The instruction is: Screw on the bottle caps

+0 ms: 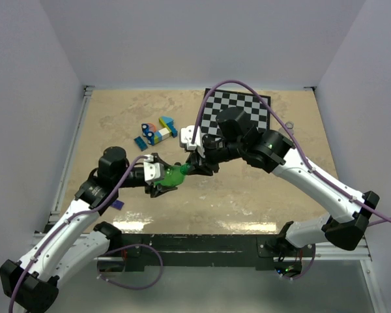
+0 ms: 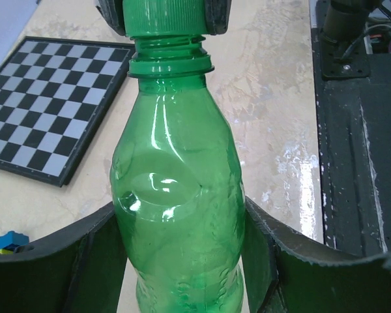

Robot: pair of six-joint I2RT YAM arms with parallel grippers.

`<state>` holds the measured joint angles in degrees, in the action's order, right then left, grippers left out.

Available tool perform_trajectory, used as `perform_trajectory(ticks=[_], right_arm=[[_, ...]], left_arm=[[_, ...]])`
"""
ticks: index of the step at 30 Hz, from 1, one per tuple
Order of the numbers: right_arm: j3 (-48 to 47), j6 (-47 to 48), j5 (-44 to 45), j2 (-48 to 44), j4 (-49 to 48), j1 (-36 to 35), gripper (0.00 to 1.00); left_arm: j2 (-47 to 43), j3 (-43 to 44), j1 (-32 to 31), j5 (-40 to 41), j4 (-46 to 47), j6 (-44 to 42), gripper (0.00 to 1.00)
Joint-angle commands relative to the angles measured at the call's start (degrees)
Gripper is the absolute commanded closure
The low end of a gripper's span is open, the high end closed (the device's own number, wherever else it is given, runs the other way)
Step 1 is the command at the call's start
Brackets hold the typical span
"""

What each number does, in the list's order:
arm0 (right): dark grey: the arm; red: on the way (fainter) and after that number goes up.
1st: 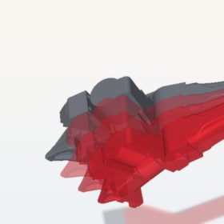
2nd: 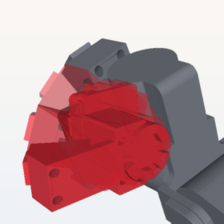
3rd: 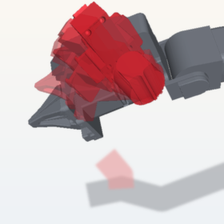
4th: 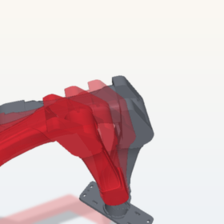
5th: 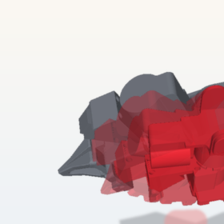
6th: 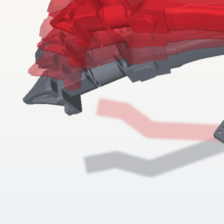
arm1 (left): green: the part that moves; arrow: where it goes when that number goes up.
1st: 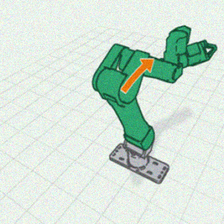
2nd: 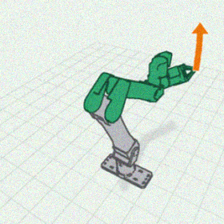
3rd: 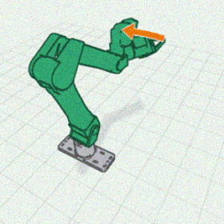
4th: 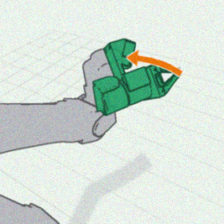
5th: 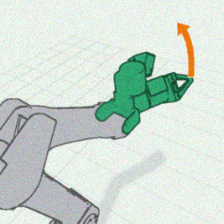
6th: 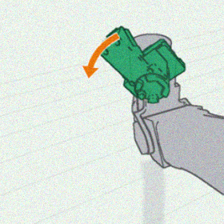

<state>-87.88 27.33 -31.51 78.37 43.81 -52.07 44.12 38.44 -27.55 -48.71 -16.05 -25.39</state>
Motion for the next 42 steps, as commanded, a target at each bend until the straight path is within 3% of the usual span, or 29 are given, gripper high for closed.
perform_trajectory(ticks=[1, 6, 12, 22, 35, 42], right_arm=[[2.70, -7.81, 0.57, 0.47, -5.39, -0.84, 1.00], [2.18, -13.35, 2.32, 0.56, -6.72, -0.57, 1.00], [0.87, -15.56, 1.54, 0.91, -6.37, -0.57, 1.00], [-3.44, -8.35, -0.84, 3.02, 1.88, -0.57, 1.00], [-4.15, -0.26, 7.07, 4.25, 10.85, -0.57, 1.00], [-2.83, 3.43, 5.14, 4.60, 12.79, -0.57, 1.00]], left_arm=[[-3.25, 0.07, -1.54, -1.66, 19.20, 4.72, 1.00], [-5.18, -2.57, -2.15, 0.71, 26.33, 8.86, 1.00], [-4.22, -2.31, -3.03, 1.34, 25.11, 7.55, 1.00], [0.53, 3.66, -4.62, 1.51, 12.20, -0.01, 1.00], [5.89, 12.27, -4.71, 0.11, 1.04, 1.13, 1.00], [7.65, 16.06, -4.71, -1.65, -5.74, -2.21, 1.00]])
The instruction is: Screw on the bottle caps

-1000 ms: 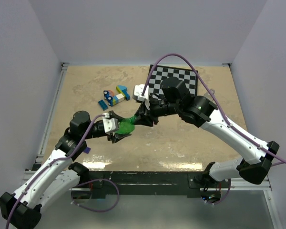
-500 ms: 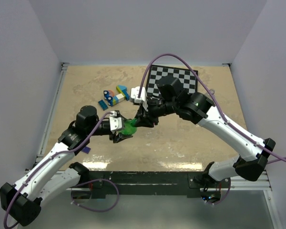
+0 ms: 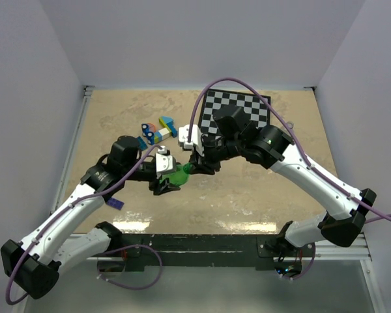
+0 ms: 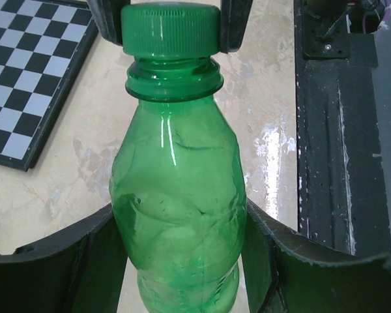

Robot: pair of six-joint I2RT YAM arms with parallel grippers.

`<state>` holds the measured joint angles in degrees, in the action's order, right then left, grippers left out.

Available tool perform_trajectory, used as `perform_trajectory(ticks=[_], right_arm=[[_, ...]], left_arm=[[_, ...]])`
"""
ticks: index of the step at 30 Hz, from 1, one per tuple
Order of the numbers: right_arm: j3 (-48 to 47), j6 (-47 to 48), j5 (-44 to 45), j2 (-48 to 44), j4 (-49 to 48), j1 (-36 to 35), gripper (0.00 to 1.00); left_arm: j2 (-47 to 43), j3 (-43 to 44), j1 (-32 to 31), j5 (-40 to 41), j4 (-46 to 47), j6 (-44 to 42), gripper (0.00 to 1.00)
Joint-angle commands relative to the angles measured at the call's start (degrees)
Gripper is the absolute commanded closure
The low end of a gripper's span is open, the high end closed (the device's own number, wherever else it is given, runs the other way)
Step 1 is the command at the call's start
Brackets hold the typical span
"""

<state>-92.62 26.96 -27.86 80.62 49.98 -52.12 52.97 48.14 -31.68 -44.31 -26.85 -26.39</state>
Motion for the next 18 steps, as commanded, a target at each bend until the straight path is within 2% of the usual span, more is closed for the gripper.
perform_trajectory(ticks=[1, 7, 12, 18], right_arm=[[2.00, 4.24, 1.23, 2.35, 7.06, -0.53, 1.00], [2.97, 4.25, -0.70, 2.35, 6.54, -0.53, 1.00], [3.67, 1.44, -3.52, 2.88, 4.44, -0.53, 1.00], [5.69, -5.77, -5.80, 1.82, -2.59, 0.61, 1.00]], left_arm=[[-1.29, 6.53, -0.57, -6.74, 4.79, -1.81, 1.00], [-0.15, 8.73, -0.57, -7.45, 1.45, -4.37, 1.00], [-3.21, 4.52, -0.57, -7.45, 9.86, -0.60, 1.00], [-7.44, -0.50, -0.58, -5.26, 18.93, 3.98, 1.00]])
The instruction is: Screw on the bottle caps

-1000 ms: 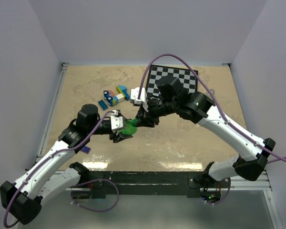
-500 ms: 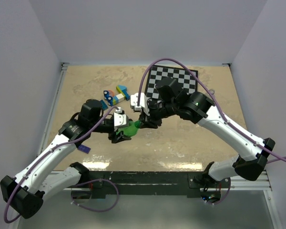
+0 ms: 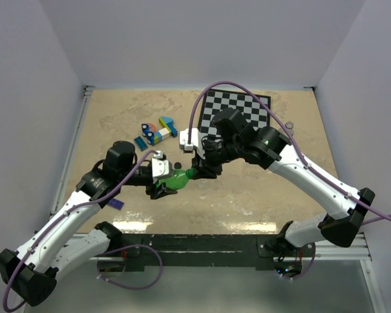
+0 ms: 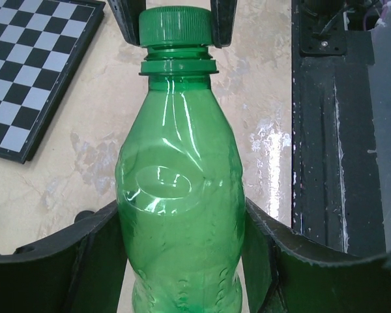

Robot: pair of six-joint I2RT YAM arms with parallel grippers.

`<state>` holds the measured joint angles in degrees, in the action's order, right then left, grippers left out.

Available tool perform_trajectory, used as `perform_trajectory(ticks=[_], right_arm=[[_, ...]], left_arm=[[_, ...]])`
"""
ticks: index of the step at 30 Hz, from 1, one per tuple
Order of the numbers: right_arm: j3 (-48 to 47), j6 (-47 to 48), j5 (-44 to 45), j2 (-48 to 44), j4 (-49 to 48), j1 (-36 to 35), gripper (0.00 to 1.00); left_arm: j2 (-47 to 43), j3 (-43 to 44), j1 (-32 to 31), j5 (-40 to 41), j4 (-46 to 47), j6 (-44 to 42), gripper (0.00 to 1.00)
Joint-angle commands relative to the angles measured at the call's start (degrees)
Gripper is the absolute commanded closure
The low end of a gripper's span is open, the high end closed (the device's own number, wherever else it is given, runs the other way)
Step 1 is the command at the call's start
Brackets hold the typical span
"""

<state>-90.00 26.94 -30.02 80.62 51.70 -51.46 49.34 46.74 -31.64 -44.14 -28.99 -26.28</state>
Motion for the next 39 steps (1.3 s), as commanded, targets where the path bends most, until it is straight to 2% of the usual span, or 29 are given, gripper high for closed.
perform_trajectory(ticks=[1, 10, 15, 20, 23, 27, 39], right_arm=[[3.33, -6.80, -4.42, 1.74, -5.03, 0.31, 1.00], [3.25, -15.33, -4.08, 4.02, -6.00, 2.59, 1.00], [5.26, -21.22, -4.08, 3.49, -9.86, 3.73, 1.00], [8.95, -29.28, -4.87, 1.47, -16.36, 5.14, 1.00], [9.05, -32.21, -3.12, 1.64, -16.73, 5.23, 1.00], [8.34, -34.22, -0.92, 2.44, -14.96, 5.23, 1.00], [9.05, -48.55, 8.48, 1.56, -17.42, 5.14, 1.00]], left_arm=[[-4.25, 0.55, -0.62, -4.82, 21.34, 3.87, 1.00], [-7.68, -1.74, -1.06, 1.51, 23.89, 2.99, 1.00], [-9.35, -5.60, -1.32, 2.65, 33.28, 7.29, 1.00], [-10.23, -9.20, -2.37, 4.93, 39.18, 10.37, 1.00], [-10.41, -10.44, -3.08, 7.48, 40.94, 10.55, 1.00], [-10.23, -11.23, -4.57, 11.43, 42.43, 9.58, 1.00], [-8.74, -17.73, -13.09, 28.12, 59.39, 12.48, 1.00]])
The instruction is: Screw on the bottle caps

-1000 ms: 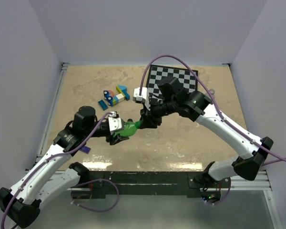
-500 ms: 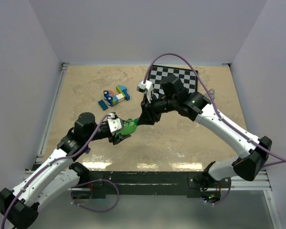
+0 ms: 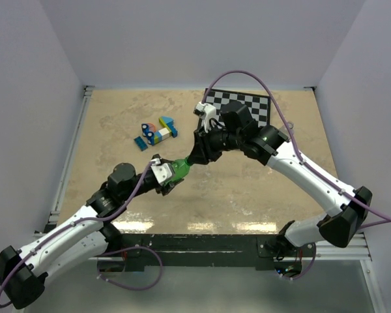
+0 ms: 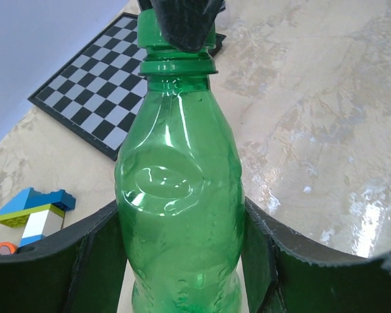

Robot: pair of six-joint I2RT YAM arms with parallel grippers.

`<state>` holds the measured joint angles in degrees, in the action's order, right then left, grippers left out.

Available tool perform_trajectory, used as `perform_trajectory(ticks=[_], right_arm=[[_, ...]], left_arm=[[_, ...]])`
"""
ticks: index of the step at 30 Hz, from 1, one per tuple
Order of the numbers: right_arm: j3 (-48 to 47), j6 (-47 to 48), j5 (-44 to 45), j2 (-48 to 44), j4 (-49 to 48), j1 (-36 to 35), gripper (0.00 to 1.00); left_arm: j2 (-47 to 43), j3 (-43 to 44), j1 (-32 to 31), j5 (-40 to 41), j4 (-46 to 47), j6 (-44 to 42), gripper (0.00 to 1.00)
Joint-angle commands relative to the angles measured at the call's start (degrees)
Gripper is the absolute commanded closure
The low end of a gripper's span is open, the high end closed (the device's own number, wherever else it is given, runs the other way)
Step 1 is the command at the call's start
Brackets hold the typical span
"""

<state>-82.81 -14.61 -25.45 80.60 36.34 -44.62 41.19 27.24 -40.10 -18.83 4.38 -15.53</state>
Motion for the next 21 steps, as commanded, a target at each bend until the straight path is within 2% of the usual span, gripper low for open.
perform_trajectory(ticks=[1, 8, 11, 15, 21], right_arm=[[2.03, -7.79, 5.14, 1.41, -2.15, -1.70, 1.00], [1.51, -12.37, 12.70, 1.05, -1.62, -1.96, 1.00], [1.59, -13.34, 14.20, 1.14, -1.36, -1.96, 1.00], [1.59, -14.48, 14.73, 1.23, -2.23, -2.14, 1.00], [1.33, -15.27, 16.75, 1.14, -2.41, -2.40, 1.00]], left_arm=[[-0.15, 1.41, -5.34, 4.14, 27.51, 1.73, 1.00], [3.63, -0.52, -12.63, 18.55, 37.35, 0.24, 1.00], [6.09, -1.31, -17.28, 29.43, 42.27, -2.39, 1.00], [10.83, -2.98, -24.14, 39.90, 51.32, -7.05, 1.00], [17.69, -3.43, -29.95, 50.02, 61.79, -11.88, 1.00]])
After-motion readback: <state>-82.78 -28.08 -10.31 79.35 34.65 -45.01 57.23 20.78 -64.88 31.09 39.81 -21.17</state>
